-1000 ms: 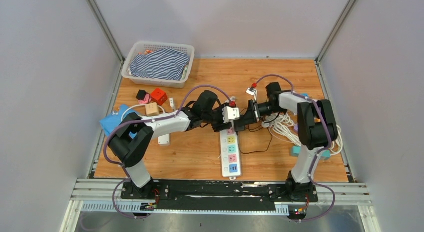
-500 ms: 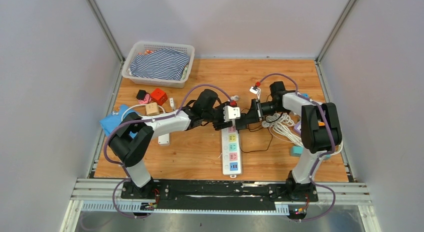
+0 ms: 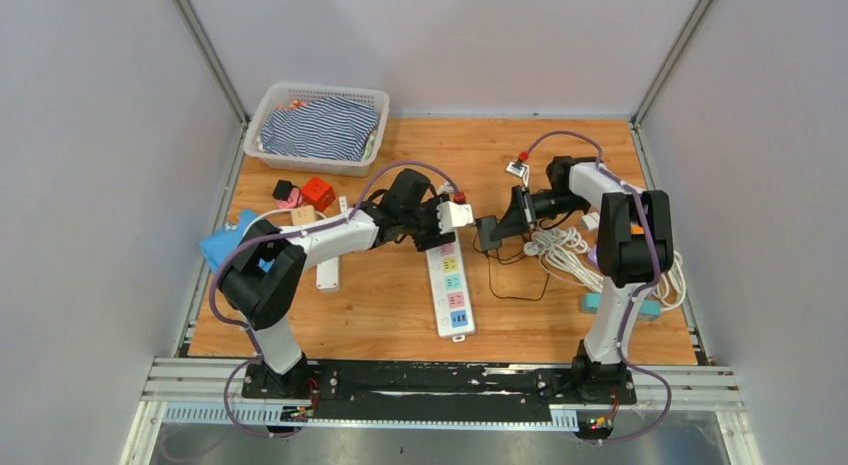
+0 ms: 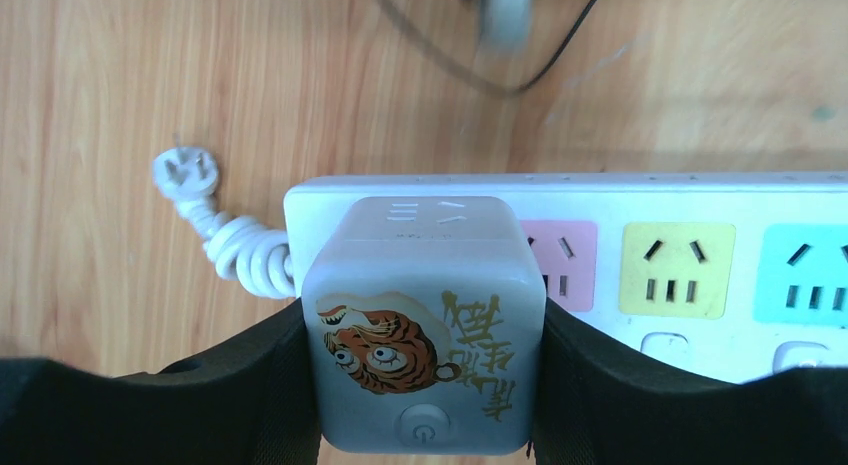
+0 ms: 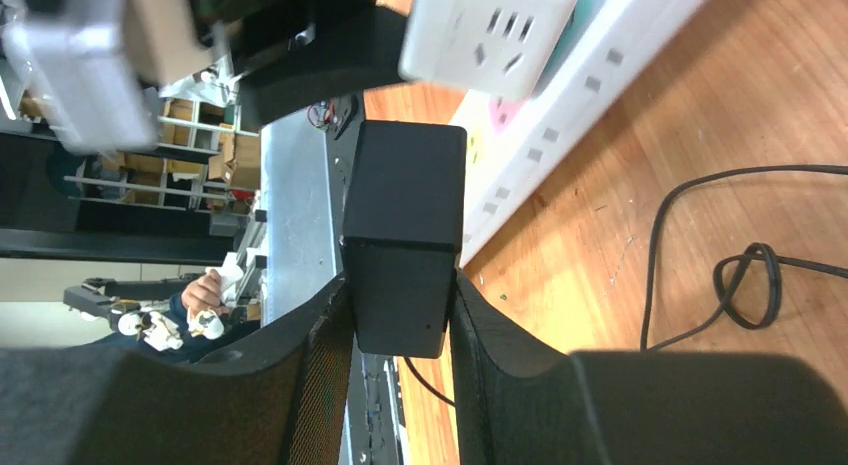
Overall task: Pull the plug off the socket
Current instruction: Remove the plug from the socket, then place the plug at the center of the board.
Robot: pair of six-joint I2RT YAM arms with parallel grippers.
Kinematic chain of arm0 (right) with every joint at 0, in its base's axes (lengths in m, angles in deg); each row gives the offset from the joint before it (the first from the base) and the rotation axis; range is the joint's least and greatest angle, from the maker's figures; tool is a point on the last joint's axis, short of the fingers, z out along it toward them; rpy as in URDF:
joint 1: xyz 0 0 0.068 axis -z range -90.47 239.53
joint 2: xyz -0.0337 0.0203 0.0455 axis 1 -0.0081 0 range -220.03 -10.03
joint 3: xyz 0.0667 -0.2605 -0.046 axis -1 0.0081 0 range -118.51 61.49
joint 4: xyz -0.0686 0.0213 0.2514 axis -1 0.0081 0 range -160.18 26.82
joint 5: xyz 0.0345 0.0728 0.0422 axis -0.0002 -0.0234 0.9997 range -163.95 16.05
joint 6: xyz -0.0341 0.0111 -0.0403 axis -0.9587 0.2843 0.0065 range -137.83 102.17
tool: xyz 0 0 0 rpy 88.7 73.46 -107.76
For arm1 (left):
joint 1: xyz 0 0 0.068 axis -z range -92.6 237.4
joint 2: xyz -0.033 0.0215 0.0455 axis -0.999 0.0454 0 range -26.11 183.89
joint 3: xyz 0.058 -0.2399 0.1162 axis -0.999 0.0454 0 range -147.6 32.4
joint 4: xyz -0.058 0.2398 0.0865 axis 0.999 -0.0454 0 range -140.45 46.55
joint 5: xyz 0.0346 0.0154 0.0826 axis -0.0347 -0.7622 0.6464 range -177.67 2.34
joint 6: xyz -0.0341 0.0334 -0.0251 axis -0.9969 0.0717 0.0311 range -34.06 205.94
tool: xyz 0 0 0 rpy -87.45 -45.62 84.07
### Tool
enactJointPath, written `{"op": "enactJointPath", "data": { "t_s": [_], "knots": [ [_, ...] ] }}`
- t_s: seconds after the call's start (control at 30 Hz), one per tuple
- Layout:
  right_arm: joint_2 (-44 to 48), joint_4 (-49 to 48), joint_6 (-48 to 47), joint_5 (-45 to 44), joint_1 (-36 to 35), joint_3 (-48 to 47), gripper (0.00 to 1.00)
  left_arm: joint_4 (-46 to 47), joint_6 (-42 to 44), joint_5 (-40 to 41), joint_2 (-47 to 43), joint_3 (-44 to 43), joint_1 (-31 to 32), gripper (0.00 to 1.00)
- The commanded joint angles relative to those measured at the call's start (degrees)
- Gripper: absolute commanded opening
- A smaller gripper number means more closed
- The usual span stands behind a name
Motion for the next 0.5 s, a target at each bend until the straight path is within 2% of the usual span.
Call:
{"op": "enactJointPath", "data": {
  "t_s": [0.0, 0.2, 0.3, 0.33, 0.47],
  "knots": [
    [-4.46, 21.12, -16.66, 4.38, 2.15, -5.03, 0.00, -3.55, 8.38, 12.85, 1.12, 1.19, -1.45, 0.00],
    [-1.22, 22.08, -18.81, 3.84, 2.60, -2.92, 0.00, -3.14, 6.20, 13.14, 1.29, 0.46, -1.36, 0.00],
    [0.42, 22.01, -19.06, 4.15, 3.78, -2.44, 0.00, -2.53, 3.53, 13.23, 1.10, -0.22, -1.36, 0.08],
    [0.85, 22.00, -19.22, 4.03, 4.08, -2.32, 0.00, -2.33, 2.98, 12.98, 0.75, -0.24, -1.36, 0.13],
    [2.58, 22.06, -19.97, 3.22, 4.36, -1.69, 0.00, 0.51, -1.69, 12.00, -1.09, 1.06, -1.36, 0.51]
  ]
}}
